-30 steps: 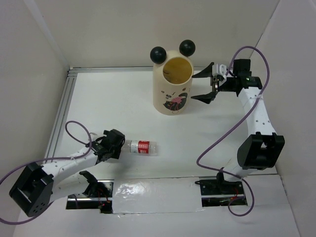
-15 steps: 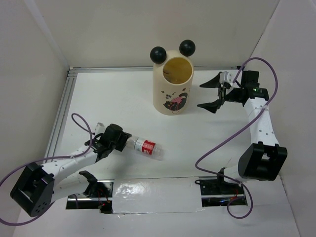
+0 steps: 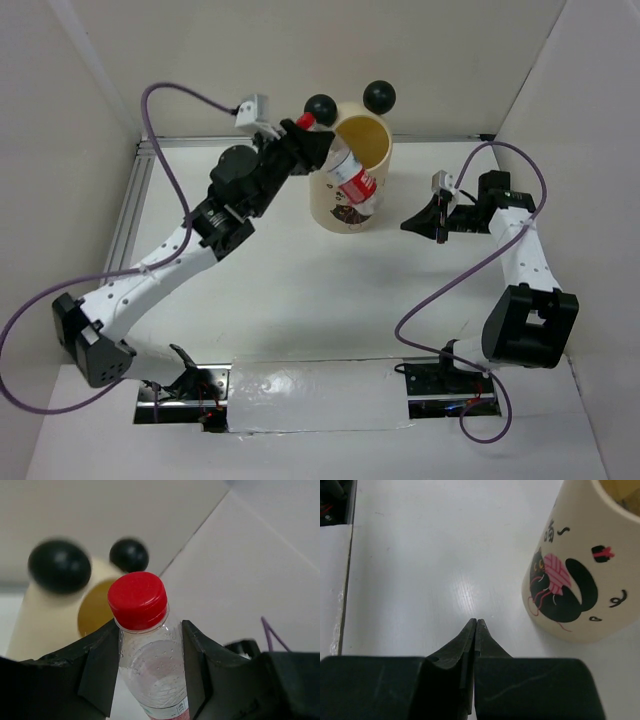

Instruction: Put the plastic bottles in the bin

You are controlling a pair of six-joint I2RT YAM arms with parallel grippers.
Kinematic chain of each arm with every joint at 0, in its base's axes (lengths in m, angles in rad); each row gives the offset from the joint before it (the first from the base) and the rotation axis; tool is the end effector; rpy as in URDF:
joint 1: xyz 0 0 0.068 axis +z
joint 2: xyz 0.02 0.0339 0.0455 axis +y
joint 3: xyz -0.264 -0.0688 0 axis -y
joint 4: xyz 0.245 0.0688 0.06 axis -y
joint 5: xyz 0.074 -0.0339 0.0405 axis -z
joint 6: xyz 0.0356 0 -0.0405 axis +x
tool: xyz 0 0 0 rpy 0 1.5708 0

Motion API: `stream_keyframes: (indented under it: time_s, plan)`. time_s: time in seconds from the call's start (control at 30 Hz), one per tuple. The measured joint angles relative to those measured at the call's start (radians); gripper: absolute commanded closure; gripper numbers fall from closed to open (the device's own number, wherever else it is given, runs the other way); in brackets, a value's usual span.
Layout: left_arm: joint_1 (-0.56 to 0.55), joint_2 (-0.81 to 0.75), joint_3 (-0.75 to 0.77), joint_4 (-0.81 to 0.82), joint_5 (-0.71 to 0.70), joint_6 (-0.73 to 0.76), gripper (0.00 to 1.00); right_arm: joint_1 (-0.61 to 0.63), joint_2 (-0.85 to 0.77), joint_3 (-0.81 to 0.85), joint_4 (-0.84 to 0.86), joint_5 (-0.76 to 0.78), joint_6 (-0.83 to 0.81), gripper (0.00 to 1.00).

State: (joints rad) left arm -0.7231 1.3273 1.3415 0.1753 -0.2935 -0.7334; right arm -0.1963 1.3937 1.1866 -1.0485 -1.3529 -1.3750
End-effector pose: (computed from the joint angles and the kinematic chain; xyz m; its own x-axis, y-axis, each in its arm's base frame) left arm 0.2367 -0.1952 0.4535 -0.1765 -0.6989 -0.6931 0.4068 0.5894 -0.6979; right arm 0.2529 -0.0148 0.3040 0.0684 -0.2298 -0.9708 -0.9642 0.2346 -0.1235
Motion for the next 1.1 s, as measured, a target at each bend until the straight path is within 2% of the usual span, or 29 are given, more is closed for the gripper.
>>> stream_keyframes:
  time_s: [0.23,0.37,0.47,0.57,0.6,0.63,0.67,0.7,0.73,0.77,0.8,1.1]
  plan:
    - [-0.068,0.311,0.332,0.231,-0.118,0.399,1.00,-0.017,0.000,-0.062,-0.085,0.037,-0.089,0.98]
    - [-0.099,0.474,0.475,0.314,-0.226,0.637,1.00,-0.026,-0.002,-0.095,-0.117,0.044,-0.133,0.98]
    - [-0.120,0.581,0.517,0.369,-0.270,0.766,1.00,-0.030,-0.003,-0.108,-0.143,0.054,-0.163,0.97]
    - [-0.128,0.636,0.515,0.420,-0.318,0.886,1.00,-0.039,-0.007,-0.108,-0.159,0.059,-0.177,0.88]
    - [-0.130,0.648,0.510,0.437,-0.335,0.924,1.00,-0.042,-0.010,-0.108,-0.164,0.060,-0.181,0.80]
    - [-0.131,0.652,0.501,0.449,-0.344,0.954,1.00,-0.045,-0.011,-0.108,-0.167,0.062,-0.185,0.66]
    - [-0.131,0.653,0.493,0.457,-0.350,0.985,0.86,-0.047,-0.013,-0.109,-0.171,0.064,-0.187,0.30]
    - [-0.131,0.653,0.484,0.470,-0.354,1.008,0.67,-0.047,-0.013,-0.110,-0.175,0.066,-0.188,0.09]
    - [-0.131,0.653,0.478,0.484,-0.356,1.030,0.42,-0.048,-0.013,-0.113,-0.177,0.069,-0.192,0.00]
    - [-0.132,0.653,0.473,0.495,-0.357,1.052,0.19,-0.048,-0.013,-0.114,-0.180,0.074,-0.195,0.00]
    - [-0.133,0.653,0.468,0.500,-0.357,1.076,0.00,-0.048,-0.013,-0.114,-0.180,0.078,-0.200,0.00]
    - [-0.241,0.567,0.386,0.439,-0.362,1.142,0.00,-0.074,0.040,-0.106,-0.201,0.086,-0.164,0.00]
